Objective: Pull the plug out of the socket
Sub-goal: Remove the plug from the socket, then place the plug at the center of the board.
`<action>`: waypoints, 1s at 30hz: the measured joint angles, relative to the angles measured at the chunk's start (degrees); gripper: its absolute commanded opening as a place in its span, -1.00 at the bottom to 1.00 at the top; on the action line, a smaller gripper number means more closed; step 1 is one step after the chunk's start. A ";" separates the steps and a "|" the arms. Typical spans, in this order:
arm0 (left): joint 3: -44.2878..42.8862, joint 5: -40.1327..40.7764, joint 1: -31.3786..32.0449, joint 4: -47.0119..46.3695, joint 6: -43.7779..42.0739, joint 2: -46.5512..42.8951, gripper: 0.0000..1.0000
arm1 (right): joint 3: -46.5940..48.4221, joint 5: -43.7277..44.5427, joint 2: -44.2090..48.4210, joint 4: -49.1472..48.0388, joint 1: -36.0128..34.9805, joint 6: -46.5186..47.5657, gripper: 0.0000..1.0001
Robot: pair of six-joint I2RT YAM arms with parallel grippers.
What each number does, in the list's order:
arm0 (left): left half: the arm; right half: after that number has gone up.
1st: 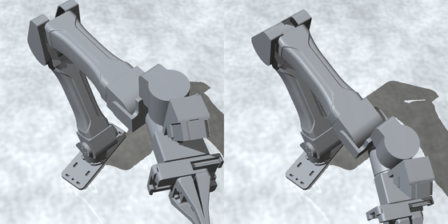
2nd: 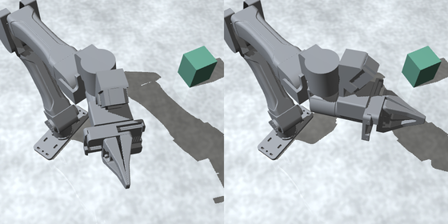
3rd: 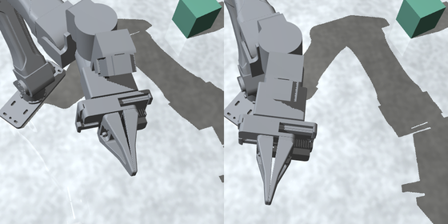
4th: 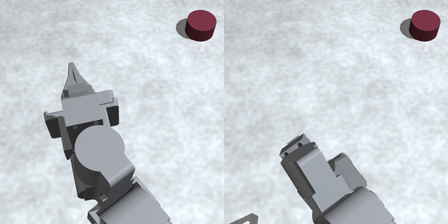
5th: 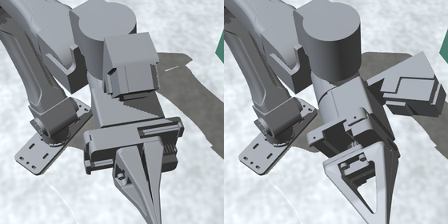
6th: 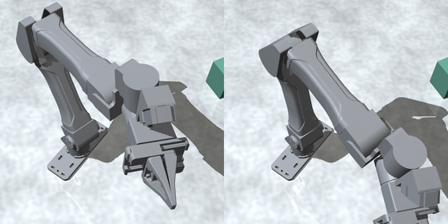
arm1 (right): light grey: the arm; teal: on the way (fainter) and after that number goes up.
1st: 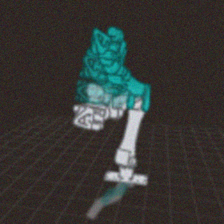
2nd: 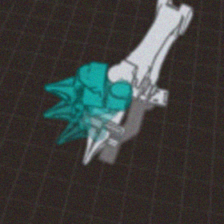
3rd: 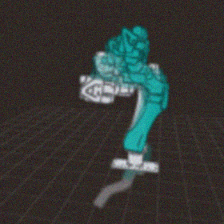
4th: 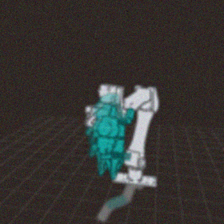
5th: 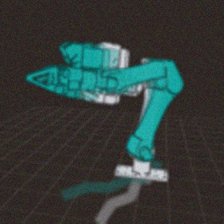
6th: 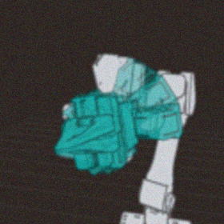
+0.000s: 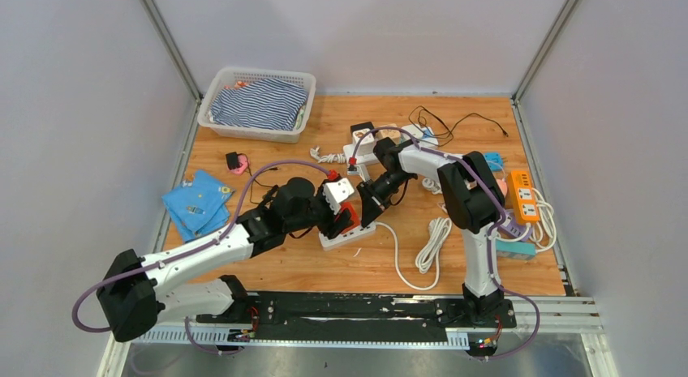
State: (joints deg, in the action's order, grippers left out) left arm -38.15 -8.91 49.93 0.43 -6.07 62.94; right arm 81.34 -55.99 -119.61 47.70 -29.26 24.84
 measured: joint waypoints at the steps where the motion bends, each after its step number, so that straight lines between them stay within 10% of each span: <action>1: -0.17 0.13 0.00 0.48 0.50 -0.26 -1.00 | 0.07 0.00 0.00 0.09 0.00 0.02 -0.78; 10: 0.68 0.87 -0.31 2.95 5.97 -3.45 -1.00 | 0.37 0.20 1.29 1.03 -0.33 3.04 -0.48; 30: 6.05 6.05 -3.82 2.67 14.05 -12.92 -1.00 | 0.35 2.49 11.28 1.20 -0.31 12.11 -0.47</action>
State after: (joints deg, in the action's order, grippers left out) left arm -32.10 -2.85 46.11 3.09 7.99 50.02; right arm 81.69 -53.49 -108.33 48.90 -29.56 36.95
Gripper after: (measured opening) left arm 0.618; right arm 0.266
